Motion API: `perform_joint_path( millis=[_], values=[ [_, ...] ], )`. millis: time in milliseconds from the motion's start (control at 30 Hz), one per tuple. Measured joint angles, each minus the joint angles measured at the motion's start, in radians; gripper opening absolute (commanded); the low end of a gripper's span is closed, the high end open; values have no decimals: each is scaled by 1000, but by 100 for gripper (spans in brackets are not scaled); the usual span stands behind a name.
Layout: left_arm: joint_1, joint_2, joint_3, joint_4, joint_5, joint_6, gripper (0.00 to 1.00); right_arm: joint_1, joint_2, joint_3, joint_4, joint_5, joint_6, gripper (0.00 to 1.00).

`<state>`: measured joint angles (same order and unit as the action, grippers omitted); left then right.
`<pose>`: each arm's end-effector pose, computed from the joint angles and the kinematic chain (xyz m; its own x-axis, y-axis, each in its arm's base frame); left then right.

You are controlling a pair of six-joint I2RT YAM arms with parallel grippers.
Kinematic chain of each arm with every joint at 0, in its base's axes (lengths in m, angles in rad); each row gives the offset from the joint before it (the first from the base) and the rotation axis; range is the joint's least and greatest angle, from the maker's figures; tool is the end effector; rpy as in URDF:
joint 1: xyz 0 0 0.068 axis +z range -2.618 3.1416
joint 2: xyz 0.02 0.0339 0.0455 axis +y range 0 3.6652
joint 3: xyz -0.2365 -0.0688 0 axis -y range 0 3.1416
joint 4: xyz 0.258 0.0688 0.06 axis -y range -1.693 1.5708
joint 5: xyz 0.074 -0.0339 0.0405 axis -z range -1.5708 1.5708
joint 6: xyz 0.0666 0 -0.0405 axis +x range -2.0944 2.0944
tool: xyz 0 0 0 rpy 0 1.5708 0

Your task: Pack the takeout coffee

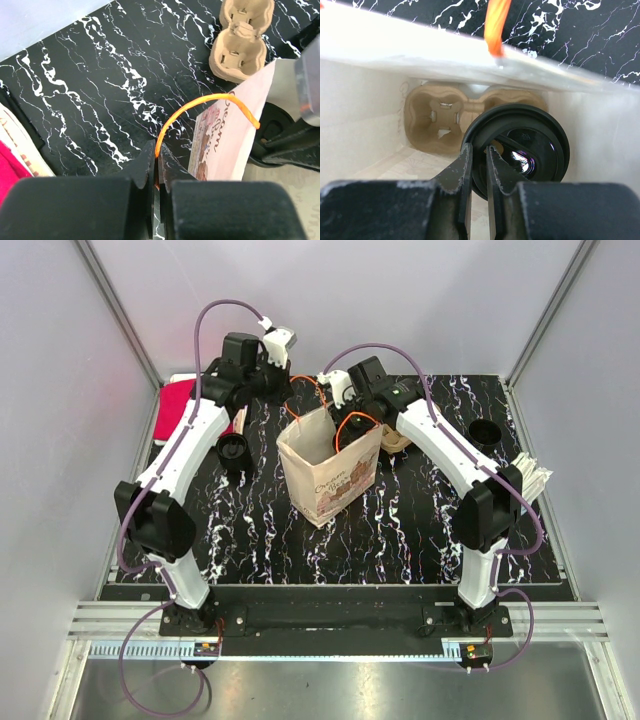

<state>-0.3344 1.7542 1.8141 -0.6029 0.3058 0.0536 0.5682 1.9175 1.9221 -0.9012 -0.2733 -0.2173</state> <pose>0.4041 -0.1616 0.3503 -0.4576 0.2131 -0.8633 0.5818 0.8059 -0.1095 0.3648 0.2542 0.2892 -0.5006 -0.5659 -0.6550 -0.7866 0.6133 0.0713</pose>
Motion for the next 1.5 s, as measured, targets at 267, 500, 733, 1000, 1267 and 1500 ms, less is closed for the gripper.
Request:
perform_joint_path(
  millis=[267,500,733,1000,1267,1500],
  values=[
    [7,14,11,-2,1,-2,0,0,0,-6,0,0,-9,0],
    [7,14,11,-2,1,-2,0,0,0,-21,6,0,-13,0],
    [8,14,11,-2,3,-2,0,0,0,-35,11,0,-20,0],
    [8,14,11,-2,2,-2,0,1,0,-37,19,1,-30,0],
    [8,14,11,-2,2,-3,0,1,0,-38,22,2,-36,0],
    [8,14,11,-2,-2,-2,0,1,0,-47,24,15,-42,0]
  ],
)
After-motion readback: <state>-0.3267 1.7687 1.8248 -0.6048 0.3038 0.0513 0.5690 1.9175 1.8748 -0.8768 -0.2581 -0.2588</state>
